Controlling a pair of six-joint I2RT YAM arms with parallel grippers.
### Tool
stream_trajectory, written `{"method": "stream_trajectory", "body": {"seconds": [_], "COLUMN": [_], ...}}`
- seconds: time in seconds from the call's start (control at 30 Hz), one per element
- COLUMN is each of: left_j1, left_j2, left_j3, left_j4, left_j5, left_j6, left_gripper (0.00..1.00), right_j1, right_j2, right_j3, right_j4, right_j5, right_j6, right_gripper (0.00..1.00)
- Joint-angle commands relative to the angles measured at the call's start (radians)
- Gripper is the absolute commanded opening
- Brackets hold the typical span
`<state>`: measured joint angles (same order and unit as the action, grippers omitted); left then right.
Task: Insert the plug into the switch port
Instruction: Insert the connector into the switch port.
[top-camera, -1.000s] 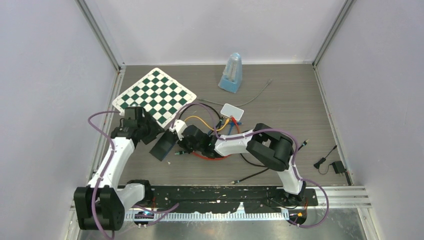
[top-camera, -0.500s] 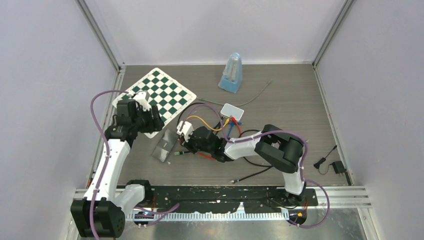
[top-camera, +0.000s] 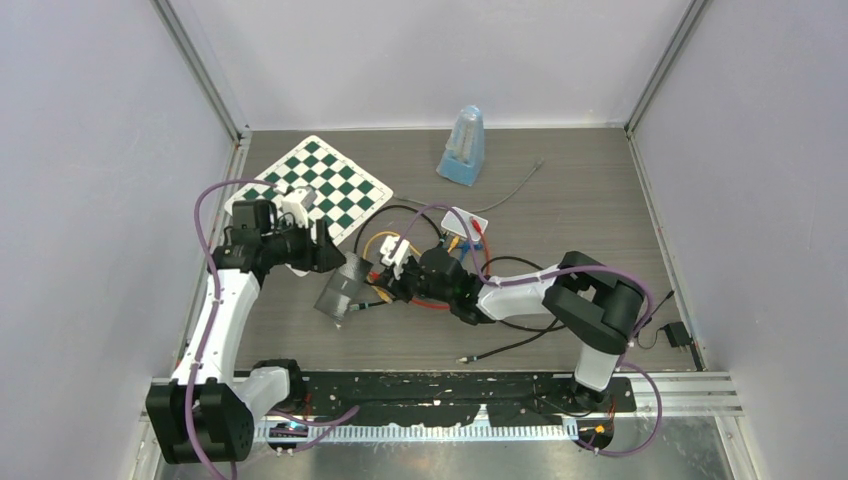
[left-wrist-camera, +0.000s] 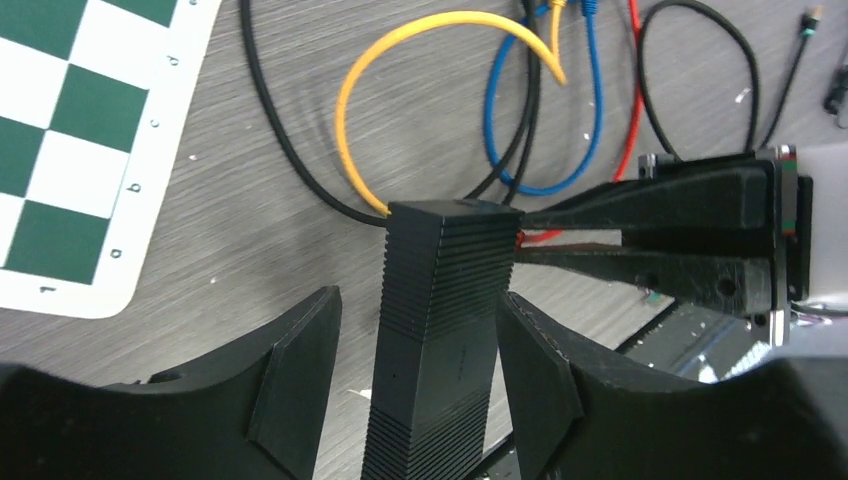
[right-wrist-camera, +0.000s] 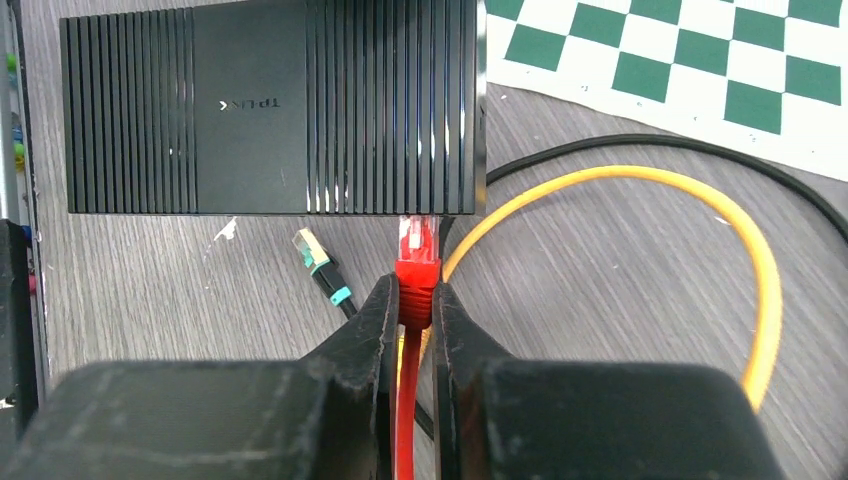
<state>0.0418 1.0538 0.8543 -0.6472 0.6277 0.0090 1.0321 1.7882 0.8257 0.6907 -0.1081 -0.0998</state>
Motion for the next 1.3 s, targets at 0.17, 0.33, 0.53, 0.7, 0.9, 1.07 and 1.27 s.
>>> {"method": "stream_trajectory", "body": {"seconds": [0.17, 0.33, 0.53, 0.7, 0.9, 1.07, 1.27], "left_j1": [0.004, 0.004, 0.002, -0.020, -0.057, -0.080, -0.121], "left_j2": [-0.024, -0.013, -0.005, 0.024, 0.043, 0.067, 0.105], "left_j3": [-0.015, -0.040, -0.023, -0.035, -0.045, -0.065, -0.063], "left_j4": [0.077, 0.154, 0.130, 0.129, 0.135, 0.156, 0.170], "left_j5": [0.257, 0.335, 0.329, 0.334, 0.372, 0.406, 0.480], "left_j6": [-0.109, -0.203, -0.204, -0.204, -0.195, -0.200, -0.195], "left_gripper": [0.63, 0.60, 0.56, 0.45, 0.02, 0.00, 0.00], "right_j1": [-0.057, -0.066, -0.066, -0.066, -0.065, -0.066, -0.073], "right_j2": [-0.143, -0.167, -0.185, -0.192, -0.200, -0.212, -0.235], "right_j3": [-0.064, -0.073, -0.069, -0.051, -0.009, 0.004, 0.010], "right_j4": [0.187, 0.190, 0.176, 0.143, 0.048, 0.061, 0.091], "right_j5": [-0.109, -0.143, -0.160, -0.176, -0.210, -0.199, -0.249], "right_j6": [-0.004, -0.016, -0.029, -0.048, -0.108, -0.137, -0.215], "right_gripper": [0.05, 0.05, 0.05, 0.05, 0.05, 0.05, 0.05]}}
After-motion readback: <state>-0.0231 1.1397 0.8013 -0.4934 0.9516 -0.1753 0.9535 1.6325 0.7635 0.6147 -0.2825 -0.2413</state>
